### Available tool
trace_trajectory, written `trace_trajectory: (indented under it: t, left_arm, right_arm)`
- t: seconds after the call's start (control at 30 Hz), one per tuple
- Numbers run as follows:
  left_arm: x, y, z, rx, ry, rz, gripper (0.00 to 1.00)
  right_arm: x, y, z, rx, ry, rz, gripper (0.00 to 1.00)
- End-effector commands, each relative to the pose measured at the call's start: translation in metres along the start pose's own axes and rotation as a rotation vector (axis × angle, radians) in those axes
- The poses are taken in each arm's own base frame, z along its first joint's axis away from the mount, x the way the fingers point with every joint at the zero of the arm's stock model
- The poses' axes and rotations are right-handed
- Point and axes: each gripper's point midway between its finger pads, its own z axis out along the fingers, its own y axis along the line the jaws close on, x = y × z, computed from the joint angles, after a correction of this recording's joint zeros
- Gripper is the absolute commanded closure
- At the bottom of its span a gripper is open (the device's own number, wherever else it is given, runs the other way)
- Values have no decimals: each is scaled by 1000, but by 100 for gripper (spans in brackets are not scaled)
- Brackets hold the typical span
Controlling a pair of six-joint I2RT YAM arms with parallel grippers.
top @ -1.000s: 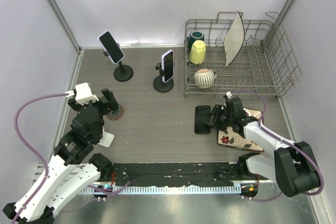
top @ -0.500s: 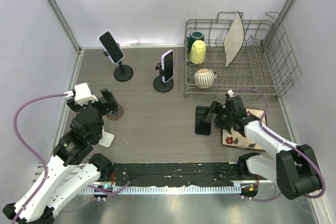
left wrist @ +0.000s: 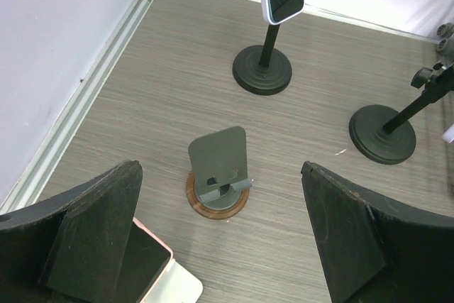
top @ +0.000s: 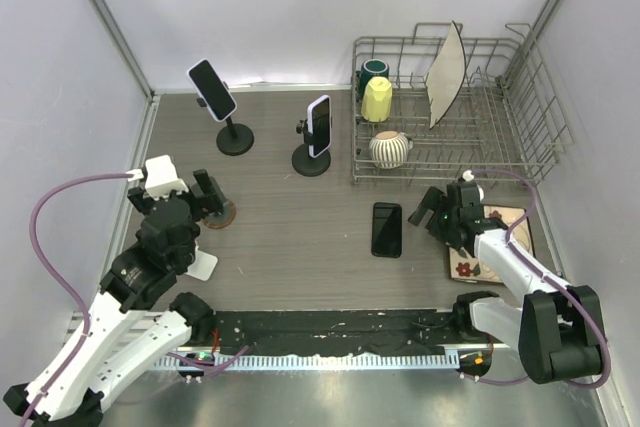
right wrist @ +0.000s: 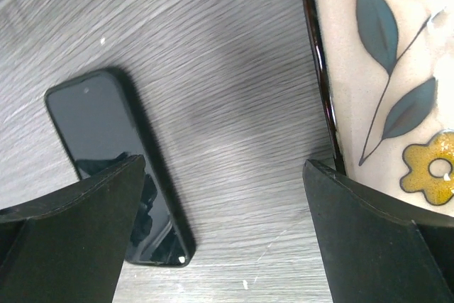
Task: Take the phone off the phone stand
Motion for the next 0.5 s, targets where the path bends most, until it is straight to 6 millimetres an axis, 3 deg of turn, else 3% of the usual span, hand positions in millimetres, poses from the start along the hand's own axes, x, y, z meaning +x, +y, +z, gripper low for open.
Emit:
trace_trajectory:
  t: [0.0,0.17,0.2,0.47]
  left_arm:
    - [-7,4,-4,-22,26,-5,0]
    - [16,4,-1,-86,142,12,0]
    - [24,12,-3,-119,175,35,0]
    - [41,48,-8,-348,217,6,0]
  right_arm:
    - [-14,-28,-5,133,-41,33,1]
    - [-32,-20,-11,122,-80,5,1]
    - [-34,-15,-13,99,-81,-6,1]
    - [-58,61,-28,-233,-124,-117,1]
